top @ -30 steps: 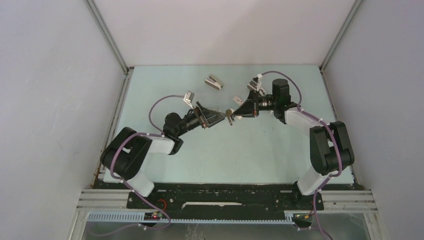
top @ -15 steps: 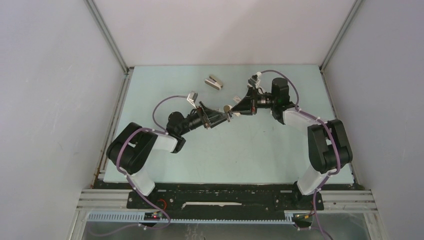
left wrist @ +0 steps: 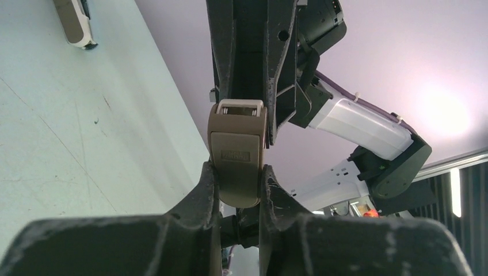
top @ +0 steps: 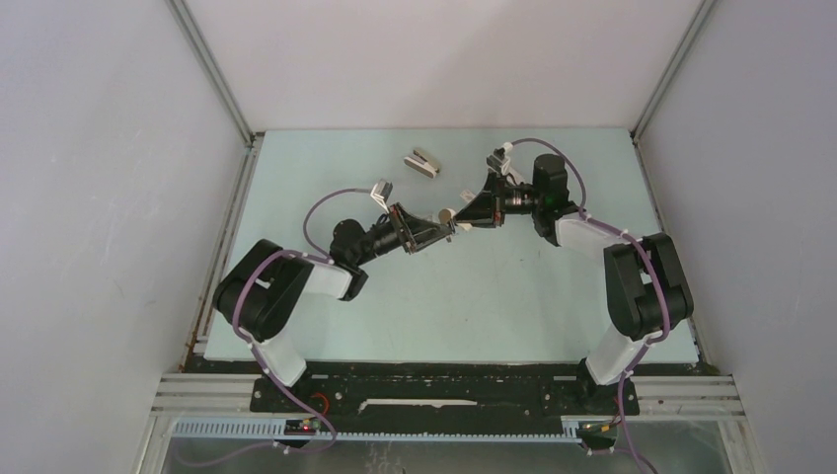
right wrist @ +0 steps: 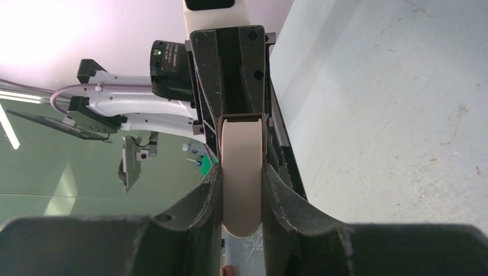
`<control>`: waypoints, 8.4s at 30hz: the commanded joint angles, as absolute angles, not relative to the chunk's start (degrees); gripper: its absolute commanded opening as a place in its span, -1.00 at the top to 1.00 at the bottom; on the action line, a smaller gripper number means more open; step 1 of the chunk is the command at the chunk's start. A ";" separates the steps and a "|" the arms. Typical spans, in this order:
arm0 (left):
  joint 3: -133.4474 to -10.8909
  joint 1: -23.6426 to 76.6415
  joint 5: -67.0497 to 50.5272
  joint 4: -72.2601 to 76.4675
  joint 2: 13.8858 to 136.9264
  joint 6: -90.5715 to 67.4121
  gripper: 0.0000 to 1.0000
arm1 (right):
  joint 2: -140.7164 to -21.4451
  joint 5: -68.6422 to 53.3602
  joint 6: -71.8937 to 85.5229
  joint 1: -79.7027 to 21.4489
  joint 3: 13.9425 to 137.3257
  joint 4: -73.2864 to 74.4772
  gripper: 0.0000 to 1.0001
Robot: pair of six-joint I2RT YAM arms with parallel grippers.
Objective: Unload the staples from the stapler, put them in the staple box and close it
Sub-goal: Unload the staple at the center of the board, then place the stapler at the center of the board, then pick up the stapler from the center of the board.
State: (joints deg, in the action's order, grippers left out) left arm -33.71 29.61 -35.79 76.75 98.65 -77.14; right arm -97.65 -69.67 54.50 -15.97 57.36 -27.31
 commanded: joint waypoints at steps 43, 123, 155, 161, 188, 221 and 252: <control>-47.91 23.56 -49.65 13.66 86.86 -20.01 0.63 | -99.27 -66.80 -15.89 -21.10 75.24 34.73 1.00; -38.68 20.94 -14.14 11.37 52.62 -19.99 -0.73 | -103.61 -1.86 -20.33 7.02 86.62 39.01 1.00; -42.41 20.92 -12.27 9.38 53.87 -19.31 -0.81 | -114.15 -9.21 -10.19 7.47 100.63 36.38 -0.28; -39.44 20.84 -6.07 13.23 50.94 -23.08 -0.90 | -110.75 -25.63 -6.03 6.34 95.34 37.41 -0.28; -32.03 20.24 -1.45 20.21 50.14 -36.25 -1.00 | -124.03 -6.19 8.94 3.82 97.62 35.48 0.01; -30.98 20.21 -8.94 28.39 57.35 -43.41 -1.00 | -112.77 -27.25 -1.13 -12.04 80.24 33.49 0.43; -46.06 27.55 -22.40 28.13 99.00 -70.68 -0.99 | -114.85 -36.60 6.03 -15.01 80.43 32.21 0.44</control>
